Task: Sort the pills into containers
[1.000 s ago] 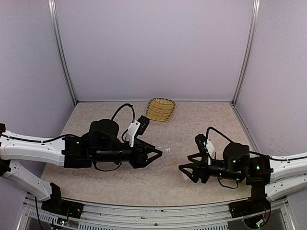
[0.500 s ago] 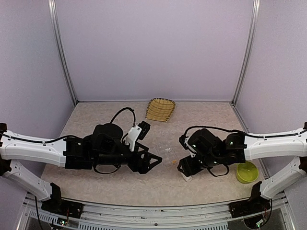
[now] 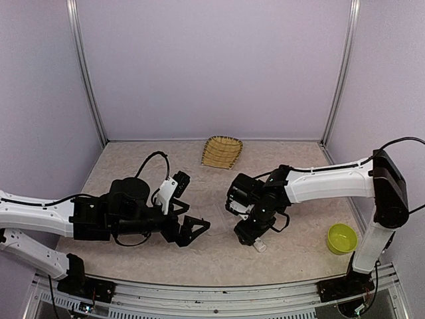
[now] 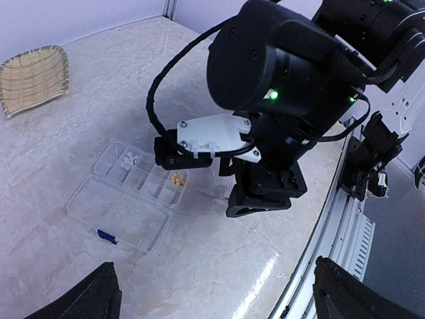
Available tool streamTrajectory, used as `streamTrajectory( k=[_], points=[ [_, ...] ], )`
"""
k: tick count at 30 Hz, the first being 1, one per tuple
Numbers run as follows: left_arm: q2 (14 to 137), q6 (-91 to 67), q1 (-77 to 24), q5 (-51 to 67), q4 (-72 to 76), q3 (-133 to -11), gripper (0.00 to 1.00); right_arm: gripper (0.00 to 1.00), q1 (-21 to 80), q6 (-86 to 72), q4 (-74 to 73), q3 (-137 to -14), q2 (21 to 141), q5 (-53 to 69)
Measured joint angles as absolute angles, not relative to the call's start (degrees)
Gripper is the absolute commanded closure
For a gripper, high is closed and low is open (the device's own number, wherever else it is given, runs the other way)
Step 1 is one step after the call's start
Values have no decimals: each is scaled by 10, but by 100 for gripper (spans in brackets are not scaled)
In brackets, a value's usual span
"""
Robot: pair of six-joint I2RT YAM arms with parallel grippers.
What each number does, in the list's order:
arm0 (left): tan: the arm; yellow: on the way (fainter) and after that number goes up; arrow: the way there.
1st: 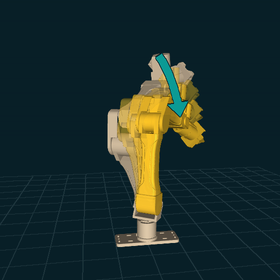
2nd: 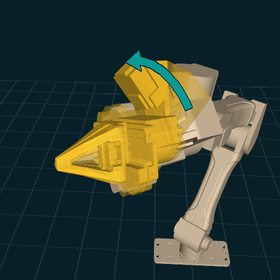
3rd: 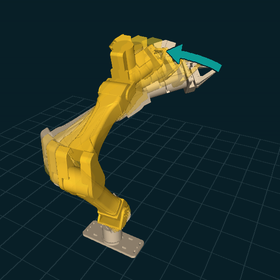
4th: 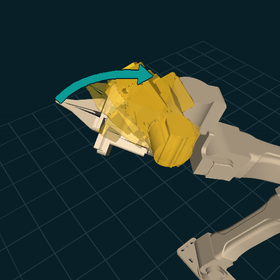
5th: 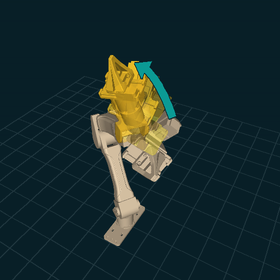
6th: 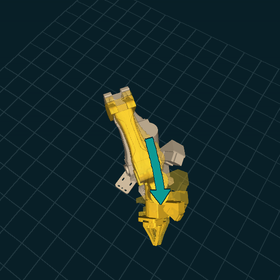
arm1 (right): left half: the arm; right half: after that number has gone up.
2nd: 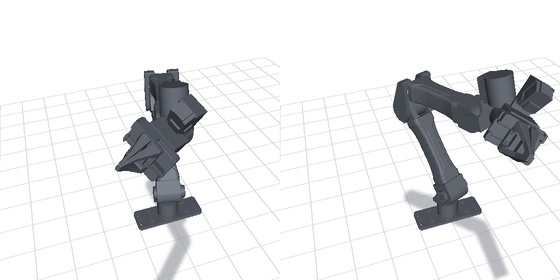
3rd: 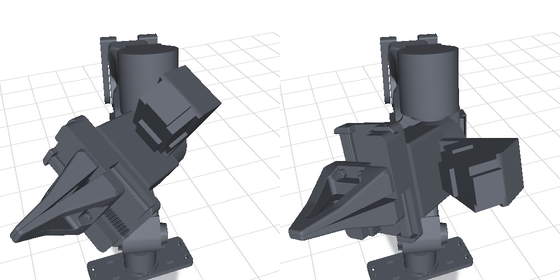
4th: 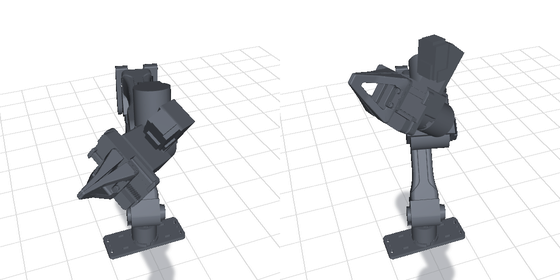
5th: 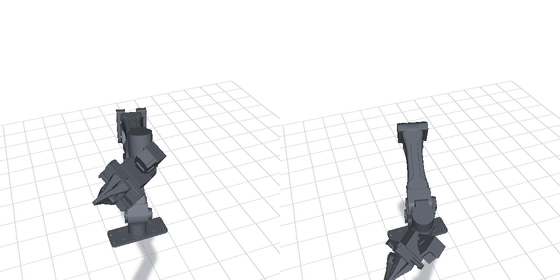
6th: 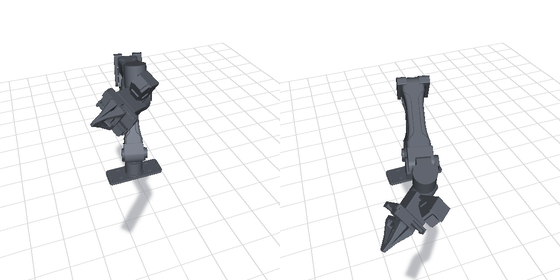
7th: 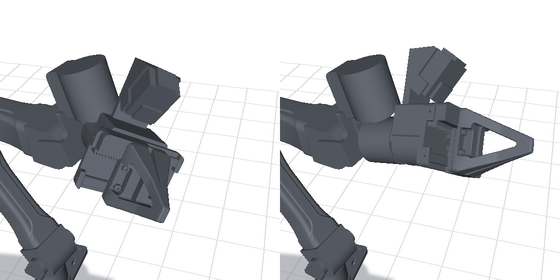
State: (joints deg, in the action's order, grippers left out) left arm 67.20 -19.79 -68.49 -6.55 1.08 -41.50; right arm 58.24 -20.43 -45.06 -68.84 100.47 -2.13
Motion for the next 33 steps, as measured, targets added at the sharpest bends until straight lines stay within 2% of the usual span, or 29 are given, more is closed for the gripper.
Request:
streamTrajectory(
  k=[6,16,21,26,33],
  points=[
    [654,-191,-684,-68,10,-402,1,37,578,-174,-495,-717,1046,-18],
    [644,-187,-683,-70,10,-398,1,49,569,-156,-527,-742,1087,-21],
    [644,-185,-682,-71,10,-398,1,64,568,-150,-533,-745,1096,-22],
    [644,-180,-682,-74,10,-398,1,89,567,-147,-538,-745,1100,-22],
    [644,-178,-679,-76,11,-392,1,94,564,-148,-536,-748,1099,-28]
  ],
)
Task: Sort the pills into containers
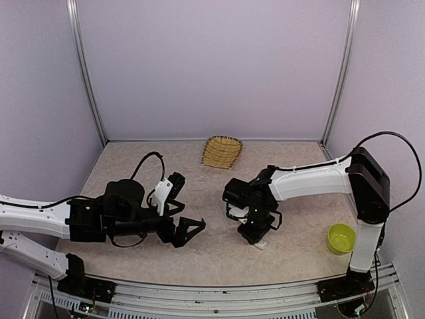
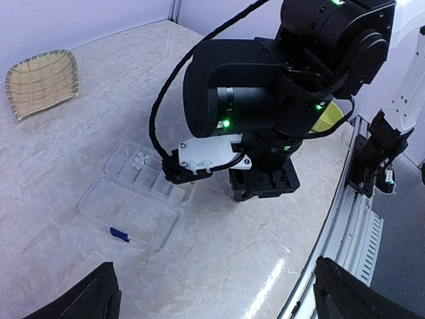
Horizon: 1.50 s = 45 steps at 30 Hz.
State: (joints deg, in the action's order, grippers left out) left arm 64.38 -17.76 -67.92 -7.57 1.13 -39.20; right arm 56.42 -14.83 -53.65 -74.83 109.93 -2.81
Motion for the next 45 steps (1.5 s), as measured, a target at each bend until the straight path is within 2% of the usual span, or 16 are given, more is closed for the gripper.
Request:
streamTrajectory(
  k=[4,8,19,25,33,42,45],
  points=[
    [644,-177,-679,-76,12,-391,1,97,560,-153,-517,-743,1076,-39],
    [644,-177,-678,-76,13,-391,1,97,540,-161,-455,-705,991,-50],
    [649,-164,-678,-84,60,-383,1,98,492,-208,-157,-519,740,-66],
    [728,-165,-679,-93,118,-413,1,96,495,-276,32,-430,630,-13],
    [858,-174,-702,-130,142,-553,1,95,535,-324,144,-409,608,-4],
    [886,-174,-708,-142,169,-585,1,94,574,-334,196,-388,608,-9],
    [891,-174,-708,-144,175,-587,9,94,582,-336,205,-384,608,-9]
  ],
)
